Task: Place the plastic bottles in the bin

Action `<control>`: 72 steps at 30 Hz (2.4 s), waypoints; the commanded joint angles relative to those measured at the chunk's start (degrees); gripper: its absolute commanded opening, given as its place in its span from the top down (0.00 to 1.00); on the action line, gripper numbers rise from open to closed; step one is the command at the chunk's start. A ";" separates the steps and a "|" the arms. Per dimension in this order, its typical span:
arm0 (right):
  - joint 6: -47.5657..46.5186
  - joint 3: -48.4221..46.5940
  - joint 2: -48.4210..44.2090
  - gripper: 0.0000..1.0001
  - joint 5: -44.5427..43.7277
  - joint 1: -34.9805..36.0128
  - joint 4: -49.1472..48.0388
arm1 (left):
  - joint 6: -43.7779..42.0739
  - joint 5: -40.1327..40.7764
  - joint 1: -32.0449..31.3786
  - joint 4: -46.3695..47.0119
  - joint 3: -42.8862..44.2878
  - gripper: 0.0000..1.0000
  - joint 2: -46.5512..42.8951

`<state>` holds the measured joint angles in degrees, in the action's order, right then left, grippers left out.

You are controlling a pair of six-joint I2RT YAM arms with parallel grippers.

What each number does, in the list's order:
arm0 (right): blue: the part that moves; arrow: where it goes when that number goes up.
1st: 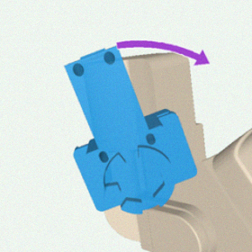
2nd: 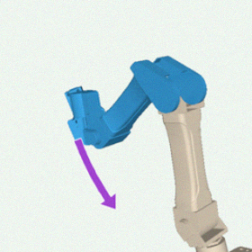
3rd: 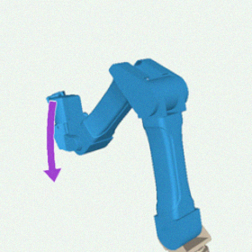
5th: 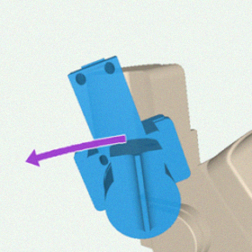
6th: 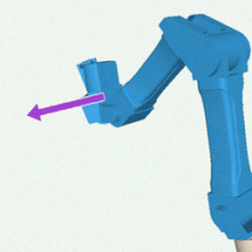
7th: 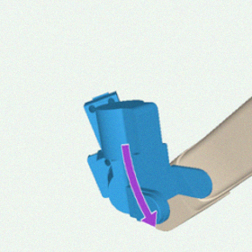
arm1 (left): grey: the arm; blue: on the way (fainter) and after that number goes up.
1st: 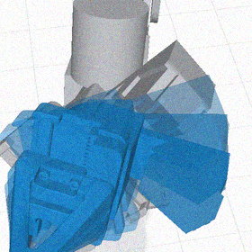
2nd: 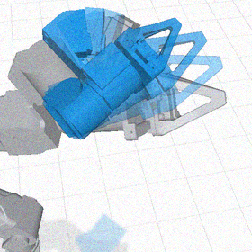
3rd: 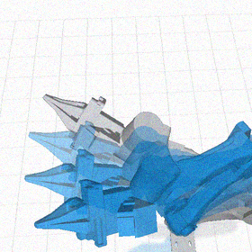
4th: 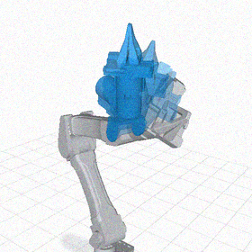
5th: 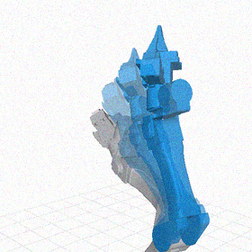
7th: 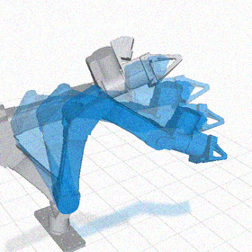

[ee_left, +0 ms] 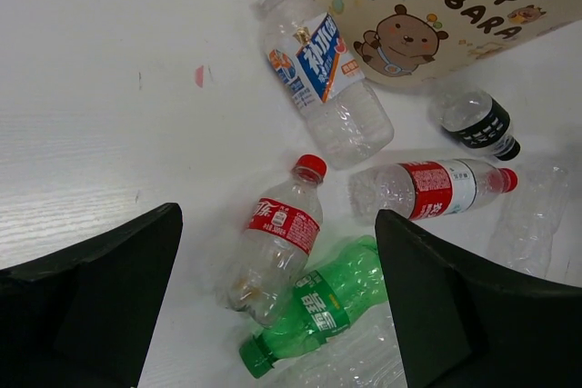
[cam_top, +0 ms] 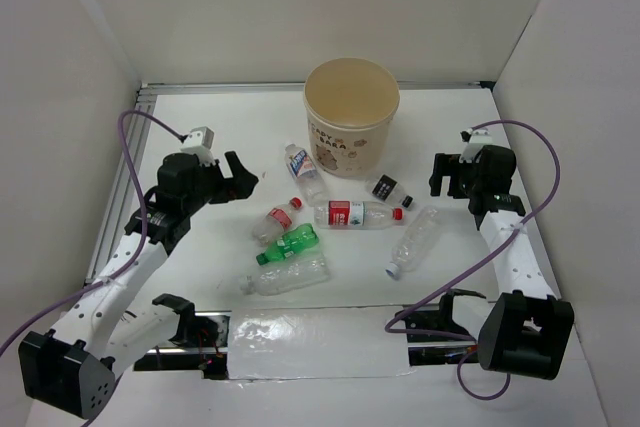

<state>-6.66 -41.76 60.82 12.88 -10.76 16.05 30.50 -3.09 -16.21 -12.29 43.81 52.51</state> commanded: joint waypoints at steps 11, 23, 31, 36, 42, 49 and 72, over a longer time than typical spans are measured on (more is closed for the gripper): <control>-5.65 -2.28 -0.26 0.01 4.08 -0.75 1.08 | 4.03 0.90 -0.49 -2.30 -0.92 0.01 -0.48; -9.34 -1.13 2.02 0.49 8.91 -1.80 1.79 | 9.84 5.12 -4.09 -4.84 -0.92 0.07 4.08; -13.82 -1.13 3.08 0.11 13.66 -1.80 4.68 | -11.84 1.33 -11.21 -5.19 6.27 0.00 22.26; -13.82 -0.52 3.08 0.10 13.66 -1.80 4.69 | -18.54 3.44 -14.90 -4.41 8.74 0.01 30.53; -15.13 -0.52 3.08 0.10 14.27 -1.80 5.21 | -19.69 8.61 -17.27 -6.60 11.73 0.08 42.40; -22.68 0.00 2.03 0.35 21.91 -1.80 8.12 | -16.09 12.23 -18.86 -9.50 14.45 0.64 34.43; -27.36 -1.21 7.91 0.26 28.07 2.85 0.39 | -12.04 4.93 -20.53 17.92 61.81 0.38 50.28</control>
<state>-34.76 -40.42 68.20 41.17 -9.37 21.12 16.91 -1.74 -36.62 0.89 100.99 96.62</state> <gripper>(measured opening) 0.742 0.688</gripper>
